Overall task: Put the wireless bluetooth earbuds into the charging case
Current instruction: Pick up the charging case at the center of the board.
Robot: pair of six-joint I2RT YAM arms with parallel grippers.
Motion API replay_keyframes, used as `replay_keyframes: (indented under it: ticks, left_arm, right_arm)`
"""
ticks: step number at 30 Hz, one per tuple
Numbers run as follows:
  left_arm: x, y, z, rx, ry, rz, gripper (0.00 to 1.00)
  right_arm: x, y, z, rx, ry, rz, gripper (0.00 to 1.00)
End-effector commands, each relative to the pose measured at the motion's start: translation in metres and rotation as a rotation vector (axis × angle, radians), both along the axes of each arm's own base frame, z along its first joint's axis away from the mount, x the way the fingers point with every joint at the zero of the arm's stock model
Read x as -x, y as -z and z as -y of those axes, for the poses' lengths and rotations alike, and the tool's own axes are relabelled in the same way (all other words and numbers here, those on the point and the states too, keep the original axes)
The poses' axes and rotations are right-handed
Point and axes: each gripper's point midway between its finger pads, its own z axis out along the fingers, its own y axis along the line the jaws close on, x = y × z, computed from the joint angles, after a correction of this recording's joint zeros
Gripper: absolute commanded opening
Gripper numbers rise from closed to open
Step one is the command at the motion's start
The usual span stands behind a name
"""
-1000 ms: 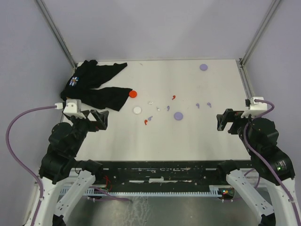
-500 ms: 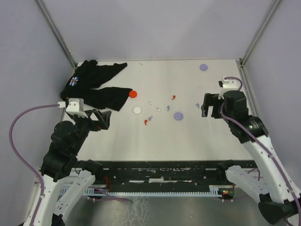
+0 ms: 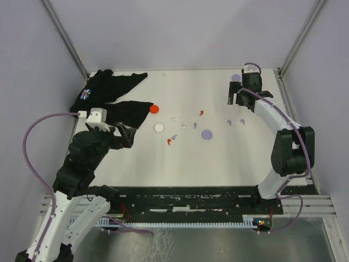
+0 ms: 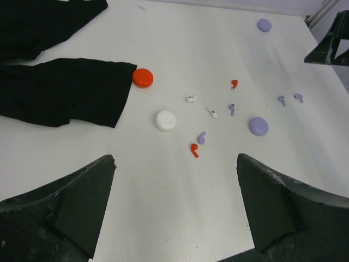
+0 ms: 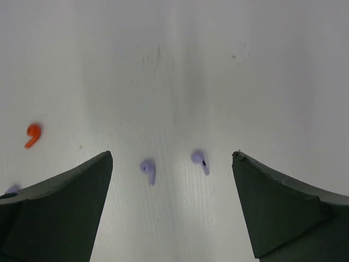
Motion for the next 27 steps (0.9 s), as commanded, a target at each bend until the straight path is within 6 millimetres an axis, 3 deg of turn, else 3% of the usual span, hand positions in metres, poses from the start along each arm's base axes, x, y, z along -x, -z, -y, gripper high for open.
replay_keyframes:
  ticks: [1,8,10,13,19,21,23,27]
  left_arm:
    - [-0.012,-0.012,0.01,0.051,0.004,0.011,0.99]
    - [-0.031,-0.012,0.013,0.036,-0.015,0.006,0.99]
    - [-0.035,-0.014,0.012,0.039,-0.032,0.01,0.99]
    - [-0.04,-0.015,0.011,0.042,-0.049,0.018,0.99]
    - [-0.046,-0.022,0.006,0.057,-0.088,0.046,0.99]
    - [-0.047,-0.025,0.006,0.062,-0.092,0.055,0.99]
    - [-0.048,-0.027,0.005,0.066,-0.1,0.061,0.99]
    - [-0.05,-0.026,0.005,0.069,-0.11,0.058,0.99]
  right_arm:
    - [-0.075,-0.013,0.011,-0.003,0.031,0.141,0.99]
    - [-0.154,0.027,0.027,-0.006,0.058,0.138,0.96]
    - [-0.176,0.029,0.027,-0.011,0.052,0.157,0.96]
    - [-0.2,0.05,0.029,-0.012,0.058,0.151,0.94]
    - [-0.233,0.067,0.033,-0.014,0.081,0.155,0.91]
    - [-0.24,0.064,0.035,-0.012,0.088,0.167,0.9]
    - [-0.244,0.082,0.036,-0.005,0.096,0.153,0.9]
    - [-0.251,0.088,0.038,-0.005,0.107,0.166,0.89]
